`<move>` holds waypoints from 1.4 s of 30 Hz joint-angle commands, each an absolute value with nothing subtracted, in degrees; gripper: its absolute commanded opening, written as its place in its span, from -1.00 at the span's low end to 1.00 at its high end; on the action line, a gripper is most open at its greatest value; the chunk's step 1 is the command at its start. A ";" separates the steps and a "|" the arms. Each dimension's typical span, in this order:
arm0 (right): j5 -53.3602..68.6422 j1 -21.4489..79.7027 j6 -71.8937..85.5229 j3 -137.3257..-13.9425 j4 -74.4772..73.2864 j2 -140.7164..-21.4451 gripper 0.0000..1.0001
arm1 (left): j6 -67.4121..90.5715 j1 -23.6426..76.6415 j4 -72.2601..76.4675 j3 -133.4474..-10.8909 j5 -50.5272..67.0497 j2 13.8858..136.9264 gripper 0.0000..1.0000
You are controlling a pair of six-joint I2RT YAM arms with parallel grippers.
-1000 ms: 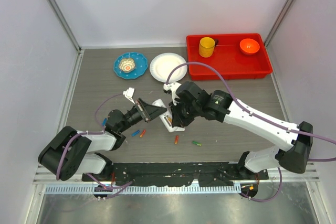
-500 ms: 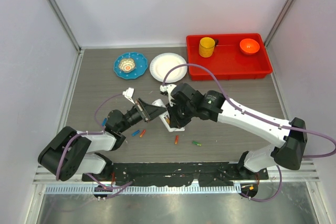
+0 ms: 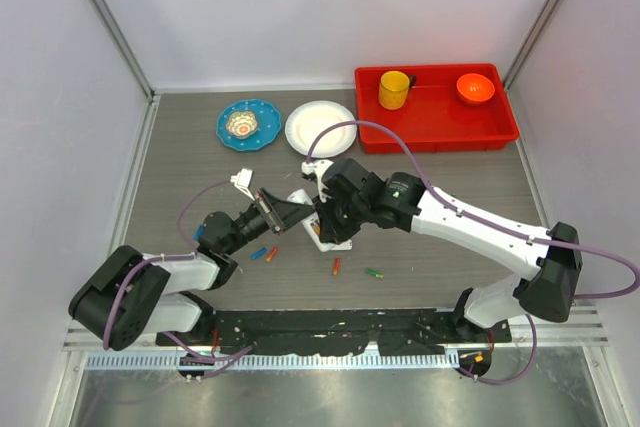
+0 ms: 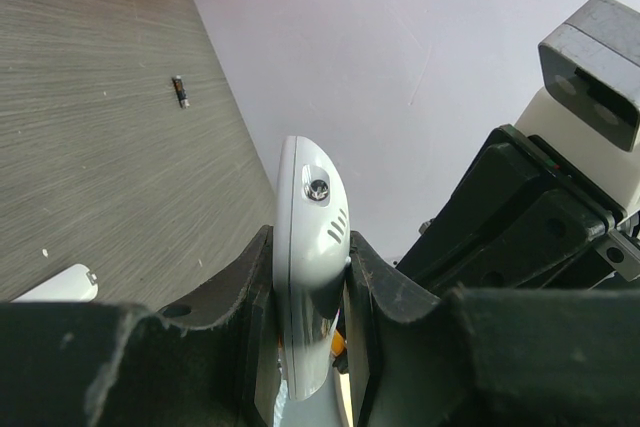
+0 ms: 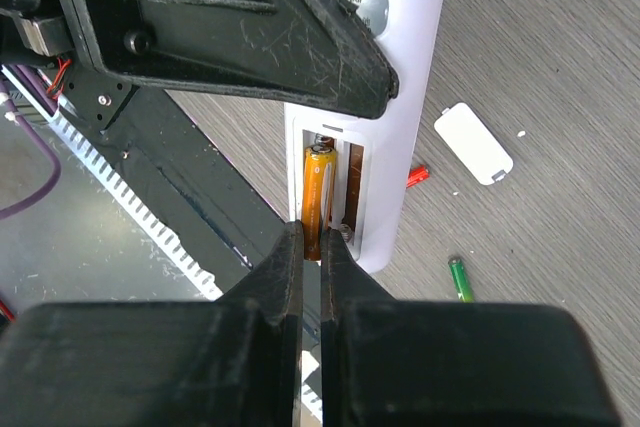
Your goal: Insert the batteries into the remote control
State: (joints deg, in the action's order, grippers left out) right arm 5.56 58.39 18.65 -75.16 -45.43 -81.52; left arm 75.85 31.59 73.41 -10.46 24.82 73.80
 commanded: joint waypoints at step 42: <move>0.18 58.71 20.04 -80.68 -37.97 -87.45 -0.98 | 76.99 37.26 88.59 -10.81 23.64 68.64 -0.99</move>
